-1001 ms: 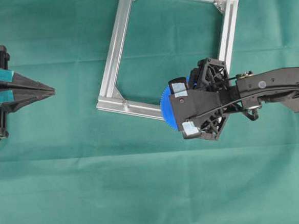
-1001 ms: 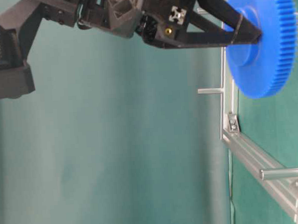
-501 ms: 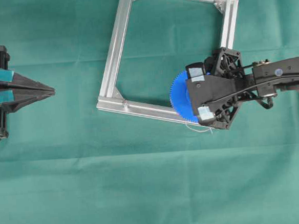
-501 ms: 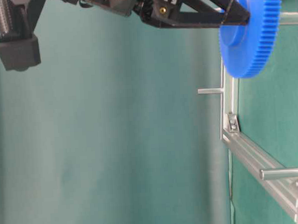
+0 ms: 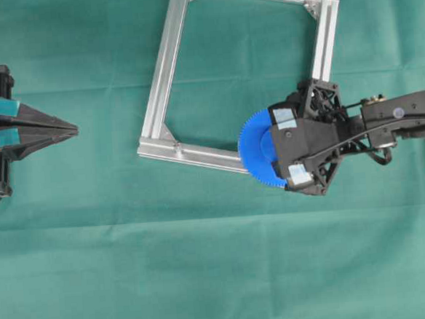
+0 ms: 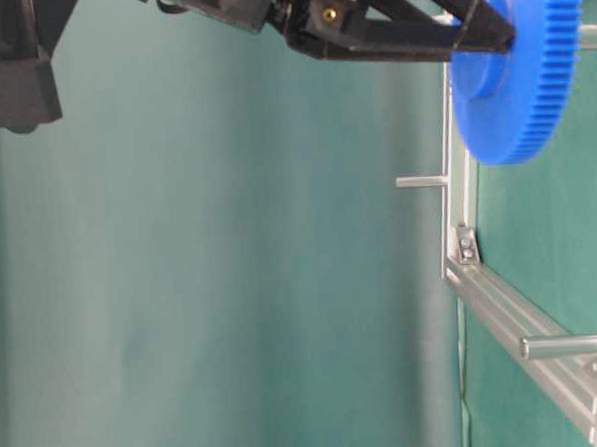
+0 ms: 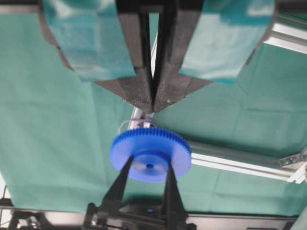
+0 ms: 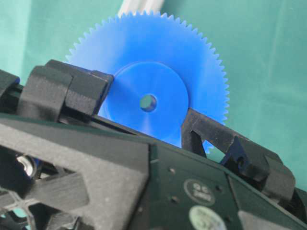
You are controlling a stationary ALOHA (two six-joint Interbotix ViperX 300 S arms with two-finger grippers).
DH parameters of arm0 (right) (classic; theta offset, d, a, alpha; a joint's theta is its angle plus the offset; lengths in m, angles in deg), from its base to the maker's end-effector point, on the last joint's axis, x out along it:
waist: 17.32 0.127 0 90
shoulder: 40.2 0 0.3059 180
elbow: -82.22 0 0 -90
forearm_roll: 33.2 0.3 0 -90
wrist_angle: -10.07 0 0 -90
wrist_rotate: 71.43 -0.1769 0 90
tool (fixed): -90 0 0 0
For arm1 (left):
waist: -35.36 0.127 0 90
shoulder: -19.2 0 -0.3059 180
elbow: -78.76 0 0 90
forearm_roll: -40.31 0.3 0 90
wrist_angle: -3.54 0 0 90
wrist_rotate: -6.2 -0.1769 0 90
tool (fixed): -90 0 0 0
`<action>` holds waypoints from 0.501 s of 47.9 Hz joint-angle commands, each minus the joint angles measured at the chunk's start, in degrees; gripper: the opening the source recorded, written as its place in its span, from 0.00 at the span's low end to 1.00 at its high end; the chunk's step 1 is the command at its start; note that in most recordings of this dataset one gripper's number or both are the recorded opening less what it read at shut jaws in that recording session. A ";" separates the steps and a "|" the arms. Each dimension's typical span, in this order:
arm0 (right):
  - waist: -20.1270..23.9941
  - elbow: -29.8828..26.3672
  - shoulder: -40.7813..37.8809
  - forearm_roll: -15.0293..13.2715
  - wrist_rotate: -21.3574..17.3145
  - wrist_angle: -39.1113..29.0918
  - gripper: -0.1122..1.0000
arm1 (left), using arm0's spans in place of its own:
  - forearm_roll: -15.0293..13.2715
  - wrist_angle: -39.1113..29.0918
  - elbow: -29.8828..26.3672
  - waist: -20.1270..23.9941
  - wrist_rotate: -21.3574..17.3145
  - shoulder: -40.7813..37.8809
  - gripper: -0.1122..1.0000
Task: Find the location of the shaft and insert the gear.
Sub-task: 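Align the gear's center hole over the shaft and lower it with the right gripper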
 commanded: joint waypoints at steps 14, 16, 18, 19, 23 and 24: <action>2.11 -0.97 0.18 1.41 -0.09 0.62 0.73 | -0.09 0.35 -1.67 0.09 0.09 -0.35 0.11; 2.37 -1.14 0.09 1.32 -0.09 0.70 0.73 | 0.00 0.35 -1.67 0.18 0.09 -0.35 0.11; 2.55 -1.23 0.00 1.41 -0.09 0.88 0.73 | -0.09 0.35 -1.67 0.18 0.09 -0.35 0.11; 2.64 -1.32 -0.09 1.32 -0.09 0.88 0.73 | -0.09 0.35 -1.58 0.18 0.09 -0.35 0.11; 2.64 -1.23 -0.18 1.23 0.09 1.05 0.73 | -0.09 0.35 -1.67 0.18 0.09 -0.35 0.11; 2.64 -1.23 -0.18 1.05 0.09 0.97 0.73 | 0.00 0.35 -1.67 0.18 0.09 -0.35 0.11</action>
